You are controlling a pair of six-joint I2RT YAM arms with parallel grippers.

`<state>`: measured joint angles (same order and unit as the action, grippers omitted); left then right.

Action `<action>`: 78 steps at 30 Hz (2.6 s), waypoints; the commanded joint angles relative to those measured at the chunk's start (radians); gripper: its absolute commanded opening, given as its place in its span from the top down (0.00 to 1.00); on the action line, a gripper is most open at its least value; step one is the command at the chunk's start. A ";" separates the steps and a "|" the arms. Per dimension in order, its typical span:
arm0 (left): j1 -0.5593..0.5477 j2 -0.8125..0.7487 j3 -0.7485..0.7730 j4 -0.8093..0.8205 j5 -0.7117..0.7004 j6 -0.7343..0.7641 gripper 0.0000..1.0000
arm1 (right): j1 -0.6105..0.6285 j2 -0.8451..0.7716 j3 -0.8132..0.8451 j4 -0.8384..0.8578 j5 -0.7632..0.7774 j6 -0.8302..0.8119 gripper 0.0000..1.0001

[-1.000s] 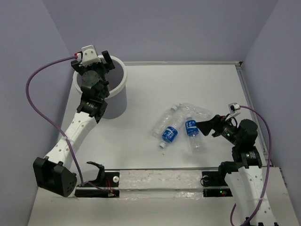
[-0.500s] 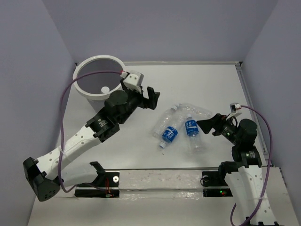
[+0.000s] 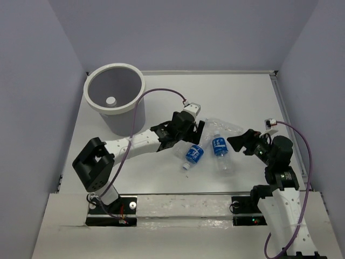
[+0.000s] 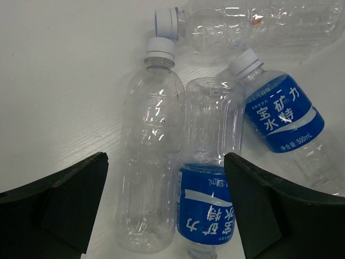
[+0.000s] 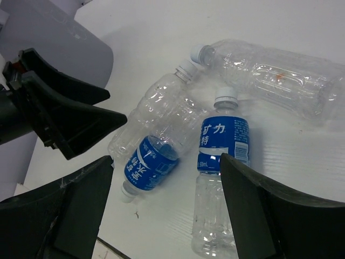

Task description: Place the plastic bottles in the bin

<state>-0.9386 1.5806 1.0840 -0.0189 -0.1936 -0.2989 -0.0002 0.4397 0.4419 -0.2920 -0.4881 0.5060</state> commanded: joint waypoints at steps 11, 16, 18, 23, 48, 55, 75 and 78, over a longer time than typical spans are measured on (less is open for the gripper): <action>0.011 0.179 0.123 0.008 -0.109 0.020 0.02 | 0.003 0.060 -0.025 0.039 0.014 0.006 0.16; 0.024 0.234 0.125 0.013 -0.109 0.033 0.07 | 0.012 0.106 -0.037 0.063 0.020 0.005 0.16; 0.029 0.243 0.116 0.045 -0.104 0.035 0.09 | 0.012 0.126 -0.042 0.076 0.025 0.000 0.14; 0.052 0.265 0.108 0.080 -0.070 0.037 0.16 | 0.040 0.214 -0.049 0.111 0.055 -0.003 0.08; 0.078 -0.273 0.039 0.034 -0.033 -0.023 0.58 | 0.250 0.591 -0.039 0.275 0.344 -0.007 0.17; 0.303 -0.448 0.165 0.016 -0.033 -0.020 0.58 | 0.259 0.593 -0.042 0.275 0.345 -0.007 0.35; 0.796 -0.364 0.189 0.279 -0.090 -0.005 0.51 | 0.336 0.208 0.050 0.065 0.284 0.080 0.49; 0.799 -0.379 0.079 0.350 -0.127 0.003 0.30 | 0.393 0.224 0.130 0.088 0.279 0.091 0.49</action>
<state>-0.1421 1.2289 1.2430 0.1745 -0.2813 -0.2996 0.3363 0.6621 0.4427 -0.2470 -0.1806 0.5709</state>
